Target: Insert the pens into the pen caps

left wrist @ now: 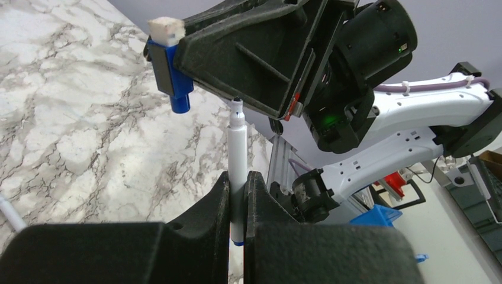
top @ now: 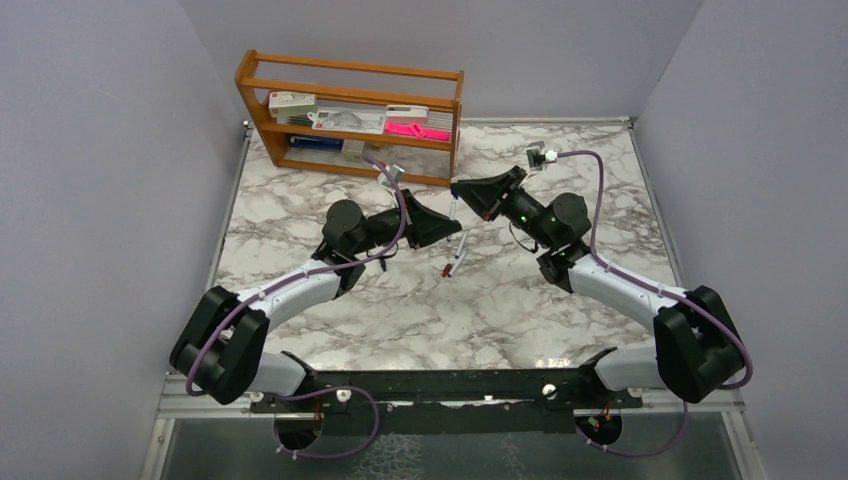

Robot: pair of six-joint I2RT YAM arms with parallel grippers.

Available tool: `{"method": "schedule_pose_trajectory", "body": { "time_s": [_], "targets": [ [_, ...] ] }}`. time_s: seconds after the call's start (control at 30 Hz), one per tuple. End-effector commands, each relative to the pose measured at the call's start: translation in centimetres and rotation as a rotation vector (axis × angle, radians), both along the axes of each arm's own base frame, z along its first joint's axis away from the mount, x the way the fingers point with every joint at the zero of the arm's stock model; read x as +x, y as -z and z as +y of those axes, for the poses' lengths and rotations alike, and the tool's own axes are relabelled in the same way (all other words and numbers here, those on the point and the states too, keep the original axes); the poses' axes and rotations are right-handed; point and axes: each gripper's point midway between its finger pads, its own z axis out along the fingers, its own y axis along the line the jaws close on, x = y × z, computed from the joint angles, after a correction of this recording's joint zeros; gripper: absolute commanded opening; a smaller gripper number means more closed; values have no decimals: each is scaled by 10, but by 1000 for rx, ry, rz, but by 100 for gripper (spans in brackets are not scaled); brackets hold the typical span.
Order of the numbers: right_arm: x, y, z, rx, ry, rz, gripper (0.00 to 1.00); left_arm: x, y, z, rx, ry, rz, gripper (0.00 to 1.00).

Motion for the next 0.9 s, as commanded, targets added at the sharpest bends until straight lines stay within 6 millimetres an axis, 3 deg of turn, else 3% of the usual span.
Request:
{"method": "schedule_pose_trajectory", "body": {
  "time_s": [0.0,0.23,0.4,0.67,0.87],
  "targets": [
    [-10,-21,-4,44,-30,-55,2,-1,-12,-5,-17,33,-117,0],
    [-3,-30,2,-2,-57,-48,2,27,-7,19,45,-157,-147,0],
    [-3,-39,-2,26,-83,-70,2,33,-7,18,38,-184,-124,0],
    [-3,-37,-4,101,-87,-81,2,2,-13,-4,7,-131,-145,0],
    [-16,-44,1,145,-171,-133,2,-6,-13,8,-36,-191,-128,0]
  ]
}}
